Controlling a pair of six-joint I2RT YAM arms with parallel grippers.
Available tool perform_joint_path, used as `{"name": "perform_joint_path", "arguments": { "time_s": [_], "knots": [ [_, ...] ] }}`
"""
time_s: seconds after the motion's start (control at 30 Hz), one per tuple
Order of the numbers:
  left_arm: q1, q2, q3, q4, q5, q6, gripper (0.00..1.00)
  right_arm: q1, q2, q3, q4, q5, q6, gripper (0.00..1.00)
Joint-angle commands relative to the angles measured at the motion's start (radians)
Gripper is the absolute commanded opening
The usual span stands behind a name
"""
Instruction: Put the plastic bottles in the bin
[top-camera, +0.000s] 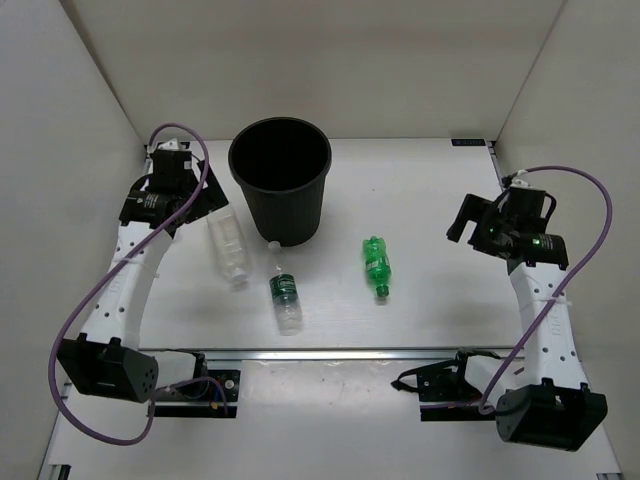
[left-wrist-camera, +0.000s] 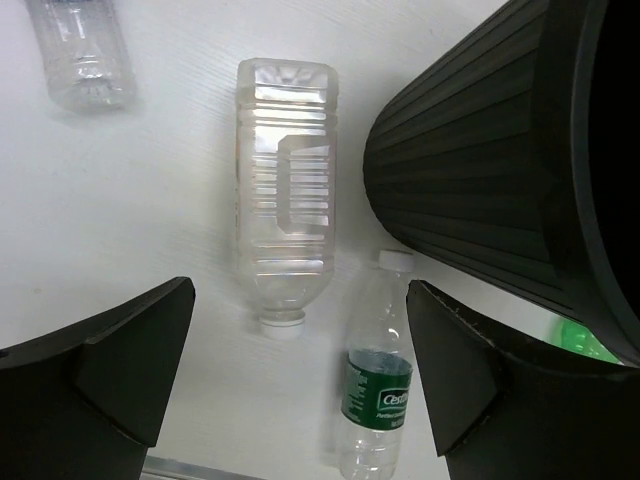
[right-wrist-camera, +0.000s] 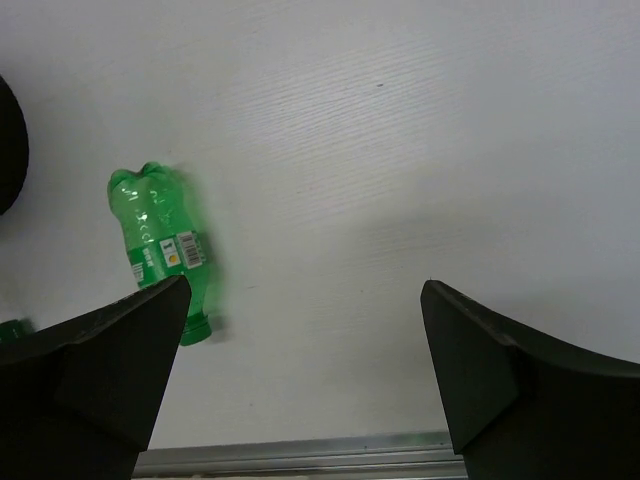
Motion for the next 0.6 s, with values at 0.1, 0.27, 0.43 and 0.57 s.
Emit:
{"name": "perform_joint_path", "arguments": {
  "time_s": [0.1,0.27,0.43,0.57],
  "knots": [
    [0.053,0.037,-0.011,-0.054,-0.083,-0.063,0.99,0.084,-0.021,0.022,0.092,-0.030,-0.039,0.99],
    [0.139,0.220,0.012,-0.057,-0.097,-0.112,0.99,0.198,-0.041,-0.098,0.215,-0.169,-0.052,1.00],
    [0.199,0.419,0.206,-0.045,-0.207,-0.152,0.98,0.391,-0.026,-0.207,0.319,-0.128,0.000,1.00],
    [0.332,0.545,0.392,-0.071,-0.162,-0.131,0.99,0.425,0.029,-0.233,0.327,-0.106,-0.001,0.99]
  ]
}}
